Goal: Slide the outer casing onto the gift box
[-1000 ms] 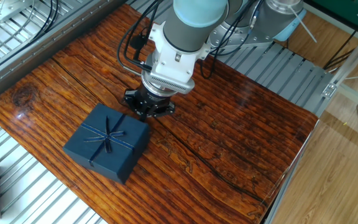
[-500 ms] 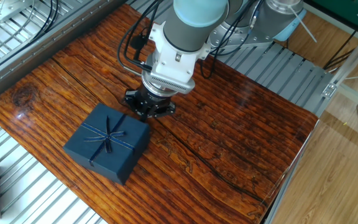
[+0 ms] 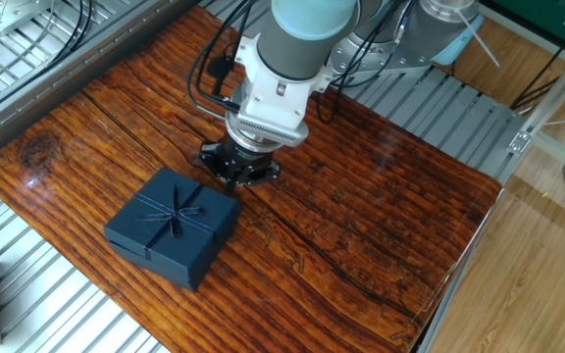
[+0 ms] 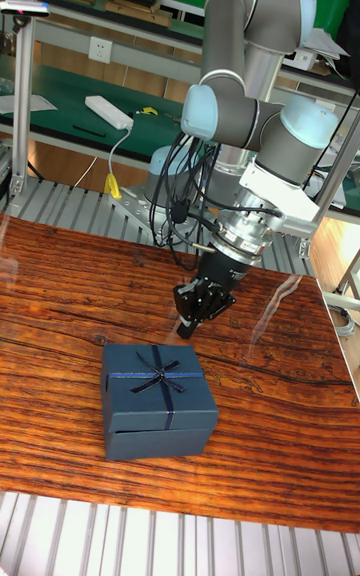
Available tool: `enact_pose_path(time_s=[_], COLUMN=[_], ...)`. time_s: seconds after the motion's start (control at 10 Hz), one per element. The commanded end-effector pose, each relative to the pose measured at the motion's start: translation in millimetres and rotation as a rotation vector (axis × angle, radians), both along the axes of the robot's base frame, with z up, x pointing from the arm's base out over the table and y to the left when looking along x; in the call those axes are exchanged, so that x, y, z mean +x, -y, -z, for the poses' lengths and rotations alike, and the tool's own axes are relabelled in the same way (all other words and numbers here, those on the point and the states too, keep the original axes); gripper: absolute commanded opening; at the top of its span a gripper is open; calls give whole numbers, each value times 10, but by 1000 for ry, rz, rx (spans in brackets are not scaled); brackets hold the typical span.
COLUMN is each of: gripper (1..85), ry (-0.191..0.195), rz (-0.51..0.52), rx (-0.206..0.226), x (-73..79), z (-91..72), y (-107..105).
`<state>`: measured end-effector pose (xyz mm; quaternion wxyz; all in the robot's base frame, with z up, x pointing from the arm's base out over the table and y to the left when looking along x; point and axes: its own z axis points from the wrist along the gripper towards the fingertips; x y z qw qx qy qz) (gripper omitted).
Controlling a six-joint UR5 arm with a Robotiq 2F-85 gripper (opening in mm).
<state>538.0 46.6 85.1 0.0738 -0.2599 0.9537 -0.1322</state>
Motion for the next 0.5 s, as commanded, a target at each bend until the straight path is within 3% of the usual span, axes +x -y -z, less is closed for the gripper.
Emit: enact_pose_path(time_s=[0.0,0.4], gripper=[70,47], ry=[-1,-19], rz=[7,-19], rx=[14,18], x=[-5,-87], z=[3,105], y=[-20,23])
